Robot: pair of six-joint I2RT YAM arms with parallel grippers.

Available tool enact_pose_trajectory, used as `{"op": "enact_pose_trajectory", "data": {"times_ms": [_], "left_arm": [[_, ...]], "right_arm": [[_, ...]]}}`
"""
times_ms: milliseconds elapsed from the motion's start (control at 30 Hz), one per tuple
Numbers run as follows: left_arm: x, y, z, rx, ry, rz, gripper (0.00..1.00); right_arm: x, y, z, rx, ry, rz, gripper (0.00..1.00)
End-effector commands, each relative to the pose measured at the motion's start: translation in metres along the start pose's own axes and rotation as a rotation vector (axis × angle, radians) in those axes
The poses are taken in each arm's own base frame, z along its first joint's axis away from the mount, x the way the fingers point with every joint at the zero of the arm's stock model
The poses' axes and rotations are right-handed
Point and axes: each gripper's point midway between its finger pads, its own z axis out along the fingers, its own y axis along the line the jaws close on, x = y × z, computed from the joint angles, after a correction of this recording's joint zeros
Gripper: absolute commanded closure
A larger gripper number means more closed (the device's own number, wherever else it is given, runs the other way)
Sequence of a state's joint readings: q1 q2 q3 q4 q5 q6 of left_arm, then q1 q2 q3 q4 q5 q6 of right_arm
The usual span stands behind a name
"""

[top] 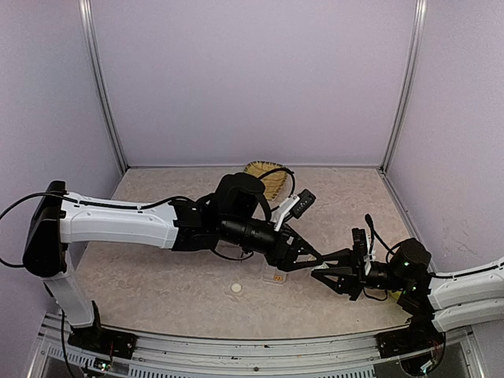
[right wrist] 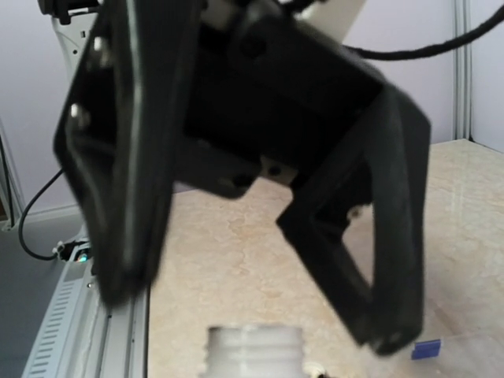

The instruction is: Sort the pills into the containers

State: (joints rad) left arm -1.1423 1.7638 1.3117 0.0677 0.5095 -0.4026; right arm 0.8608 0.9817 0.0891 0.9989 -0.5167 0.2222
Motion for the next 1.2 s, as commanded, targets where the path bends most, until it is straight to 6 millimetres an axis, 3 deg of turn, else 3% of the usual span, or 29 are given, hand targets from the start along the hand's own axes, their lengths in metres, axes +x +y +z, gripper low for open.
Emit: {"op": "enact_pose_trajectory", "data": {"times_ms": [0,167,700,867,933,1167], "left_arm": [[0.011,0.006,0.006,-0.032,0.044,0.006,0.33],[0.013,0.006,0.008,-0.039,0.047,0.007,0.35],[0.01,0.005,0.008,-0.031,0.032,0.046,0.77],[0.009,0.005,0.006,-0.037,0.026,0.049,0.82],[0.009,0.006,0.005,-0.045,0.024,0.05,0.82],[0.016,0.015,0.0,-0.103,0.038,0.05,0.82]], "right_arm": [[-0.014,-0.003,0.003,0.01,-0.035,-0.022,1.0],[-0.012,-0.004,0.003,0.013,-0.031,-0.021,1.0],[-0.01,-0.005,0.004,0.019,-0.024,-0.016,1.0],[-0.01,-0.007,0.004,0.024,-0.023,-0.014,1.0],[-0.009,-0.007,0.005,0.025,-0.017,-0.013,0.92],[-0.012,-0.014,0.003,0.073,-0.015,-0.006,0.38]]}}
